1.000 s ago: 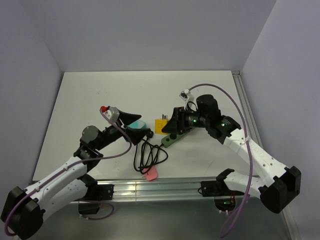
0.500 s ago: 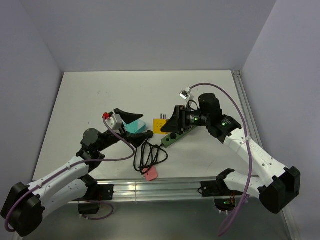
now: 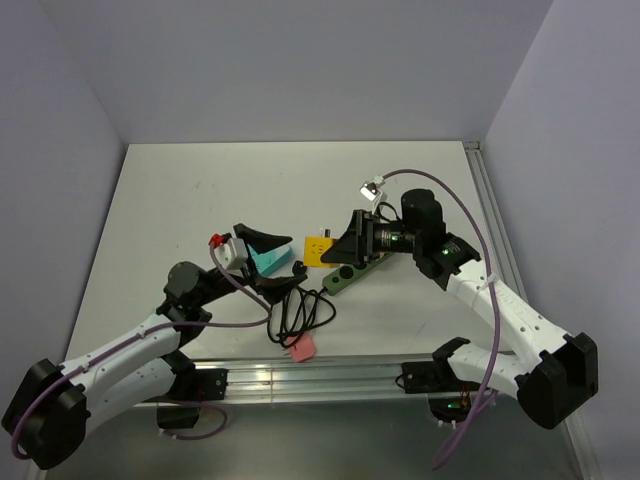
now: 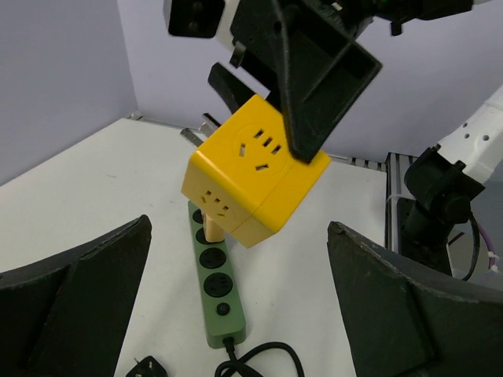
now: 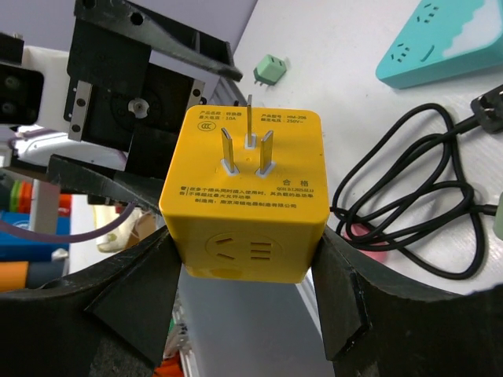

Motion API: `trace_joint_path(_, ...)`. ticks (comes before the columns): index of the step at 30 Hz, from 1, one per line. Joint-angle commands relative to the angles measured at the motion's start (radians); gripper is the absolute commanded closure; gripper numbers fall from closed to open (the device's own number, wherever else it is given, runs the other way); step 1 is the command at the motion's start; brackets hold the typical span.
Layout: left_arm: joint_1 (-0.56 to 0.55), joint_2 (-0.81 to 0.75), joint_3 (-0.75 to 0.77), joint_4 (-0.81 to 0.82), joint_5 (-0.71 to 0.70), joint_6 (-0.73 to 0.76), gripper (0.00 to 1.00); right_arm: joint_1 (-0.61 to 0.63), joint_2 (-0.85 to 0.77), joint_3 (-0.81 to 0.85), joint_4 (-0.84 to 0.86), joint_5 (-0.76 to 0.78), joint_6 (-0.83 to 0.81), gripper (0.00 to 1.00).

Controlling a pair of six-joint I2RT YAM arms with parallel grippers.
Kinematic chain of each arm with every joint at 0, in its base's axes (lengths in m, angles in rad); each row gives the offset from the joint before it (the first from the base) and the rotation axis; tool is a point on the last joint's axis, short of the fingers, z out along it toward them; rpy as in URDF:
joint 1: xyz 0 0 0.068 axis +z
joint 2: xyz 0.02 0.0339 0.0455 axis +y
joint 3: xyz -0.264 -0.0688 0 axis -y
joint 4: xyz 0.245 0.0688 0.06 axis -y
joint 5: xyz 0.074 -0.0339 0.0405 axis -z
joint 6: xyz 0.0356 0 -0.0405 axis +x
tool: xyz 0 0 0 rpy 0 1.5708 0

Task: Insert the plug
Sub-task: Pick up the plug from the corner of the board.

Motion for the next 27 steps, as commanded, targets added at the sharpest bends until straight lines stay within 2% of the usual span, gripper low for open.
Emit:
trace_joint_path(1, -0.014, -0.046, -0.024, 0.098, 0.04, 0.017, 0.0, -0.014, -0.016, -0.011, 0.143, -0.087, 0.071, 0.82)
trace_joint_path(7, -0.027, -0.067, 0.007, 0.06, 0.054, 0.086, 0.01, -0.014, -0.011, -0.003, 0.139, -0.118, 0.074, 0.83)
trace_joint_path(11, -0.042, -0.011, 0.076, 0.002, 0.054, 0.126, 0.01, -0.014, -0.019, -0.005, 0.137, -0.127, 0.074, 0.83)
trace_joint_path(23, -0.051, 0.06, 0.16, -0.055, 0.061, 0.223, 0.01, -0.012, -0.022, -0.008, 0.125, -0.153, 0.062, 0.82)
trace_joint_path(27, -0.051, 0.065, 0.168, -0.069, 0.116, 0.272, 0.01, -0.009, -0.027, -0.003, 0.104, -0.158, 0.048, 0.82)
